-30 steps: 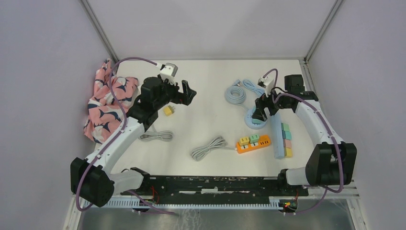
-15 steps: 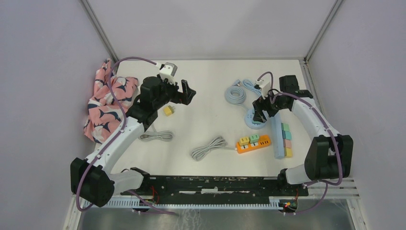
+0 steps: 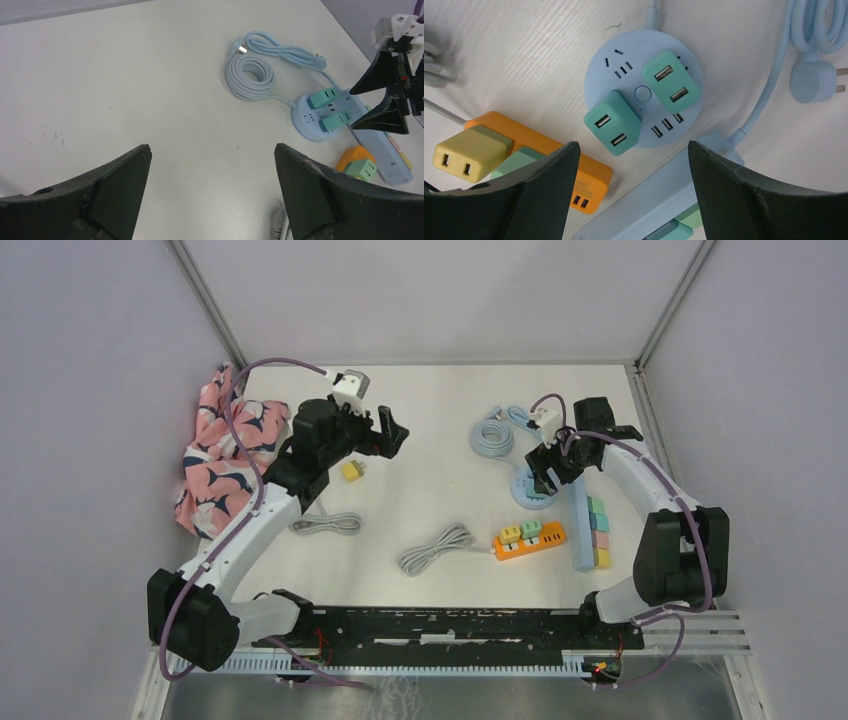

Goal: Pull the plug off the socket
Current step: Move the socket to the center of the board.

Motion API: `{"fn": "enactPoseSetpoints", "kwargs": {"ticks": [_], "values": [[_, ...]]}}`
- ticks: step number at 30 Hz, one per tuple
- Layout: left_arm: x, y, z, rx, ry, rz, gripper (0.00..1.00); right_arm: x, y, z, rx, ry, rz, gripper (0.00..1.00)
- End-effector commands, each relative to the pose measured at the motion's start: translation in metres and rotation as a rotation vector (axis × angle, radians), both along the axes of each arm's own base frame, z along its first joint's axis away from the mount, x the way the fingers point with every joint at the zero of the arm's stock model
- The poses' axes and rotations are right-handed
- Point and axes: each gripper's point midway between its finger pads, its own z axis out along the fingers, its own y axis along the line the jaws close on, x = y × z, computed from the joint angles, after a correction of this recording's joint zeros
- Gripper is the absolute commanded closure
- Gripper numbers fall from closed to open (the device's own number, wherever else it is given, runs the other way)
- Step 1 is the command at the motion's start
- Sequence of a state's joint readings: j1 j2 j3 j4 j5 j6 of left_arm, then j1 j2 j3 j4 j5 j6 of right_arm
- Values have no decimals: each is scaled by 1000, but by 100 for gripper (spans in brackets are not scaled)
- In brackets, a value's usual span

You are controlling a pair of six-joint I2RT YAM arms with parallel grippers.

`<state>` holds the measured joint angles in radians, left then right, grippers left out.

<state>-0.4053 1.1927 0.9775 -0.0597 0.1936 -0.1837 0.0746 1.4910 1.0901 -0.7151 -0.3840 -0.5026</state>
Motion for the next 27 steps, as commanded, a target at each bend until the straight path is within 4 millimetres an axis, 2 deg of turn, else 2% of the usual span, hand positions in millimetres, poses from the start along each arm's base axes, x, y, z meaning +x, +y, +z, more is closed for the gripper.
{"fn": "enactPoseSetpoints", "kwargs": {"ticks": [1,9,21,27], "values": [[5,-3,27,-20,-62,-16,1,21,-5,7,-47,-48,-35,15],[5,-3,25,-21,-57,-18,1,15,26,3,22,-4,10,18],[4,-3,26,-24,-57,-20,1,14,20,-18,-96,66,23,31],[4,-2,28,-25,-63,-19,1,9,24,-25,-138,88,85,44]]}}
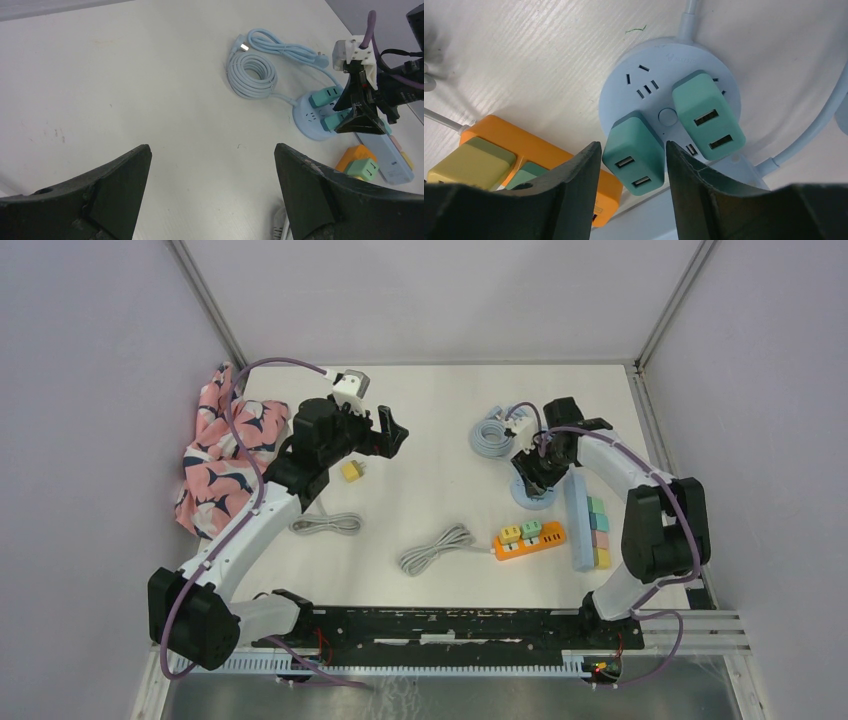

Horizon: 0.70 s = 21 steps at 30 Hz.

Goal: Pull the plug off the socket
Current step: Move the socket to the center of the board.

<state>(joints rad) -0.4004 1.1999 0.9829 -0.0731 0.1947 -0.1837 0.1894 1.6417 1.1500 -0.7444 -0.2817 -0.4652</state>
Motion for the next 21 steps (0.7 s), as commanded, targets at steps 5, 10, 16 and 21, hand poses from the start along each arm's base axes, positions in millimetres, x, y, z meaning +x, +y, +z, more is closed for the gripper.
{"fn": "enactPoseSetpoints", "kwargs": {"ticks": [5,10,16,21], "values": [[3,-3,31,-30,-77,-22,1,2,11,5,-79,-34,159,59],[4,-2,31,-26,-77,-18,1,1,21,10,-120,-93,272,80],[6,3,30,-6,-83,6,1,-7,57,17,-86,-118,426,91],[10,13,29,30,-97,55,1,-21,109,24,-21,-152,627,93]]}}
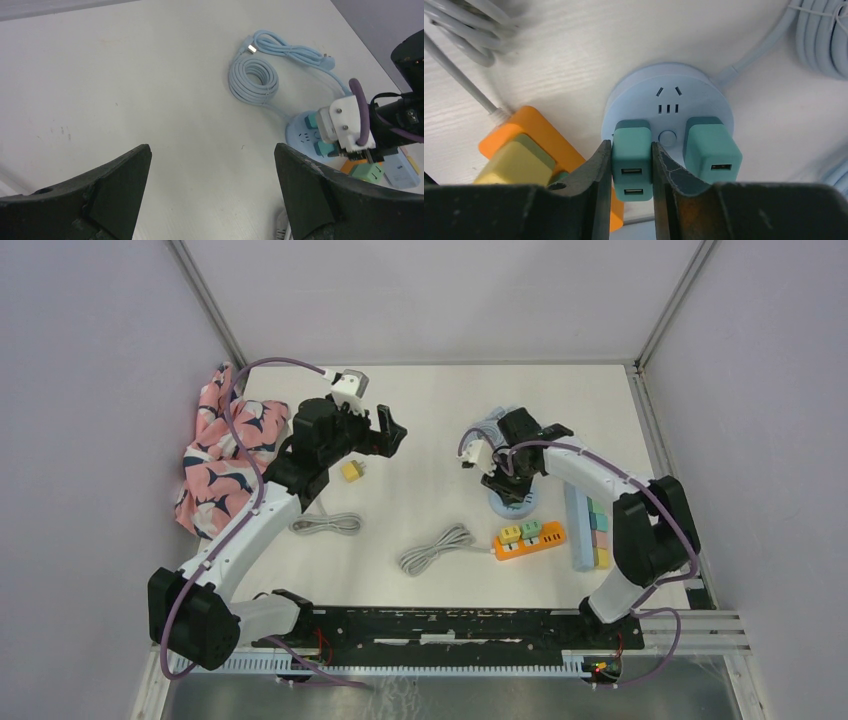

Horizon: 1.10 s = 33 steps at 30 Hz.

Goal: Pull the plug off the socket
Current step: Move the socket to the center of the board.

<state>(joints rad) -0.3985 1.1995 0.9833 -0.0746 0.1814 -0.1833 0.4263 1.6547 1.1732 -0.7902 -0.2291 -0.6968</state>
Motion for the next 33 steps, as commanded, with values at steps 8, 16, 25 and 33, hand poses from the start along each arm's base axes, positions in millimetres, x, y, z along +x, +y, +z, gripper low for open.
{"fn": "enactPoseSetpoints", "kwargs": {"ticks": [8,16,25,33], "values": [[13,29,31,84,-128,121,1,-24,140,25,165,-64,506,93],[16,42,30,123,-149,175,1,-37,198,17,167,-82,643,90],[17,49,31,119,-156,212,1,-40,187,46,184,-65,573,27],[-21,38,47,-127,-92,183,1,-82,150,78,316,8,646,16]]}}
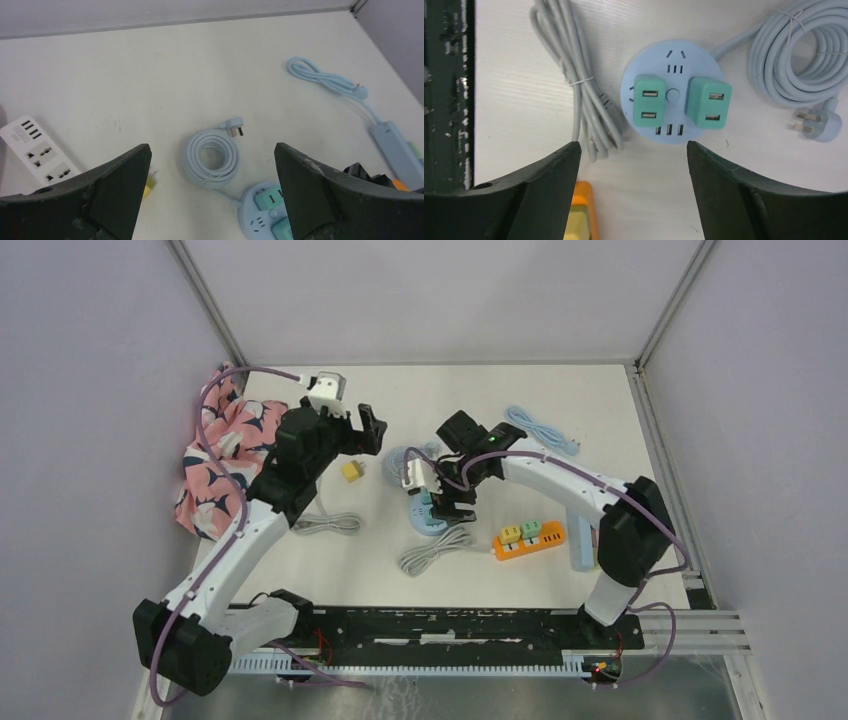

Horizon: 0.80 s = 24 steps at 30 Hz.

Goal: Pull the plug off the socket
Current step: Move the socket to the center of the board.

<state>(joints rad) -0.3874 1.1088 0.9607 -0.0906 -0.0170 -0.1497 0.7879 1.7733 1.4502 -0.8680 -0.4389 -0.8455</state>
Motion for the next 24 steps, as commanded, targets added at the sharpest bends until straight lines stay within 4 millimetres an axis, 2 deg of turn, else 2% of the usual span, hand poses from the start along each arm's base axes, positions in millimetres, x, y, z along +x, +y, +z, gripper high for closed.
{"fn": "enactPoseSetpoints", "kwargs": {"ticks": [1,5,8,10,11,17,20,24], "values": [[-32,-7,29,-229,-13,-32,1,-34,-15,37,127,68,97,16],[-66,-21,27,-454,12,-111,1,-45,-25,65,294,157,82,16],[-87,-28,11,-602,31,-165,1,-42,-32,87,401,169,44,16],[-97,-31,5,-678,28,-191,1,-41,-36,94,448,172,22,15],[-100,-31,-4,-704,42,-194,0,-40,-38,97,469,171,19,15],[-105,-36,-16,-716,57,-227,0,-48,-36,99,557,181,64,12],[-104,-39,-22,-718,62,-241,1,-37,-32,96,566,190,-7,11],[-102,-42,-31,-708,78,-253,0,-34,-31,95,560,203,-29,11]]}}
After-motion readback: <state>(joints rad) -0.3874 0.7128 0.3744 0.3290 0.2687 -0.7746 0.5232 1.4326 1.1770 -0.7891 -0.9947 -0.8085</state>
